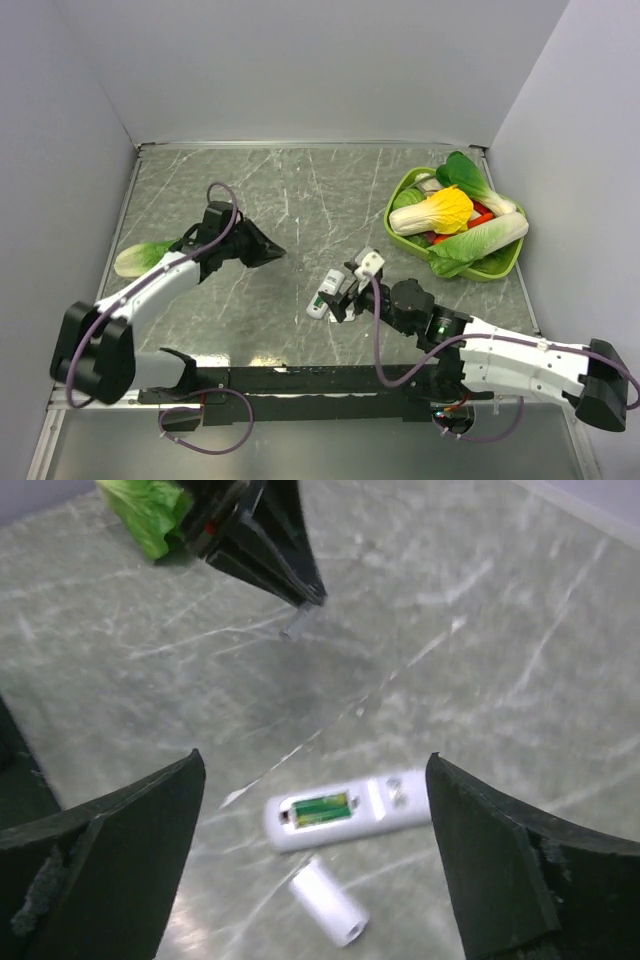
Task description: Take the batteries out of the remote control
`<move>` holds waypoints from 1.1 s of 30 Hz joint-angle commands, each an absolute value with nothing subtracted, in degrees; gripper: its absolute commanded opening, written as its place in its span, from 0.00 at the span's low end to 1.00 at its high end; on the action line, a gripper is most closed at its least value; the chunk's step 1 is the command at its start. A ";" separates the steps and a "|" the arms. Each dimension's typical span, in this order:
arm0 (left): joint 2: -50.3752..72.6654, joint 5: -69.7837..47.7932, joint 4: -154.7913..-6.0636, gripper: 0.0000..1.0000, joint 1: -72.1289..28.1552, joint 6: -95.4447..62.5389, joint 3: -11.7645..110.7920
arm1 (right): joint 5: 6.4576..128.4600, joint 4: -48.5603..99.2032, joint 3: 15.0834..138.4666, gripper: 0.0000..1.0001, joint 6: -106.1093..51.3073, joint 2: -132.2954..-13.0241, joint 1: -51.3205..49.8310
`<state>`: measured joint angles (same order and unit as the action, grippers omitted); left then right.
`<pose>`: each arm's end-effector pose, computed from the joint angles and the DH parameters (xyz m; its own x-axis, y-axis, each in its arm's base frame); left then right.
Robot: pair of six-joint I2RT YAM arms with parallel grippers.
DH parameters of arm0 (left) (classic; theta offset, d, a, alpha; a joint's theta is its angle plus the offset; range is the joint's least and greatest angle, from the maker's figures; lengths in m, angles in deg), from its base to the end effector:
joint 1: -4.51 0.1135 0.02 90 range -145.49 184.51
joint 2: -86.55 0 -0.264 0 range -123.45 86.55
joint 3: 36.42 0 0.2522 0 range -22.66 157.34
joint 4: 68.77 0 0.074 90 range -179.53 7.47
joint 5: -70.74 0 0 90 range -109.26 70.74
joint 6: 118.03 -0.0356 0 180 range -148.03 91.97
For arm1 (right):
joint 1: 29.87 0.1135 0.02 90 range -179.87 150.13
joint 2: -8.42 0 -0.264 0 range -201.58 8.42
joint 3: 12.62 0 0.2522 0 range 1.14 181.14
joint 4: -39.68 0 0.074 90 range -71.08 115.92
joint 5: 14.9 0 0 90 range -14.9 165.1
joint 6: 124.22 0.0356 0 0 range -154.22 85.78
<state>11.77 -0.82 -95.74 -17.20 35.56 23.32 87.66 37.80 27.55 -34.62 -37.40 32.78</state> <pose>0.2507 -0.1119 0.2307 -0.7864 -0.6014 -0.1409 -0.3037 0.5751 -0.7596 0.0964 0.1695 0.2637 -0.0548 -0.1209 -0.9912 -0.7683 0.6391 -0.0354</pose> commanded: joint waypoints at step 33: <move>32.41 5.44 -84.02 0.01 -27.83 57.31 15.23 | 79.31 88.41 24.52 0.49 -82.38 -59.60 39.21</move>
<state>30.72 5.43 -86.43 -27.43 54.34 15.87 77.47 84.22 21.70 -81.83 -58.69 38.64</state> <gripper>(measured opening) 0.151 0.535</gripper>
